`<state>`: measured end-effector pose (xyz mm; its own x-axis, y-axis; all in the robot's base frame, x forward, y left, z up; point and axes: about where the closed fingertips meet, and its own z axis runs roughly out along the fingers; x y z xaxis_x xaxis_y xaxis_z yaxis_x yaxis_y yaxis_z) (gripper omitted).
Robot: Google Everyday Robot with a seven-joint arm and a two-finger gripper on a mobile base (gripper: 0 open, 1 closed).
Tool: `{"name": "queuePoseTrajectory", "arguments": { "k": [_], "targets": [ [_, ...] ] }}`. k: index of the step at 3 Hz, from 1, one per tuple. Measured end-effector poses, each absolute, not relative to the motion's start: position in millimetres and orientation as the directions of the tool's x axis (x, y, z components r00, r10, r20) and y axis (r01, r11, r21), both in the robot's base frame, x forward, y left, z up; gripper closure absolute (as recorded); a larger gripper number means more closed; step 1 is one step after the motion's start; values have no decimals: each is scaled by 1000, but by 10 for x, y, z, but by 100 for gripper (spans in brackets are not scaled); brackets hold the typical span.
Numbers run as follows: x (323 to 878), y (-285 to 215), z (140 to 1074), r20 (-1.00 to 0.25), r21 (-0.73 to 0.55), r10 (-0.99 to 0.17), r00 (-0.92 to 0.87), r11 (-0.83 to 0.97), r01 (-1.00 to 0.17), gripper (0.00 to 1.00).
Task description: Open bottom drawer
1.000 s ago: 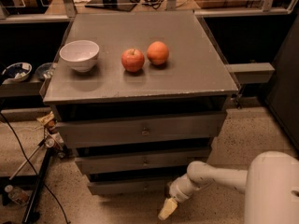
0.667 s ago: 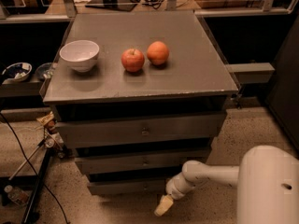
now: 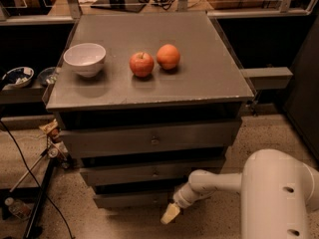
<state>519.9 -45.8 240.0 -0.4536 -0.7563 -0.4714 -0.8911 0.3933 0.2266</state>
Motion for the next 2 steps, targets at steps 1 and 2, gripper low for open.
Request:
{"name": "queuePoseTrajectory", "arguments": {
  "k": [1, 2],
  "targets": [
    [5281, -411, 2360, -479, 216, -755, -447, 392, -894, 0],
    [5455, -379, 2276, -490, 201, -758, -431, 382, -902, 0]
  ]
}}
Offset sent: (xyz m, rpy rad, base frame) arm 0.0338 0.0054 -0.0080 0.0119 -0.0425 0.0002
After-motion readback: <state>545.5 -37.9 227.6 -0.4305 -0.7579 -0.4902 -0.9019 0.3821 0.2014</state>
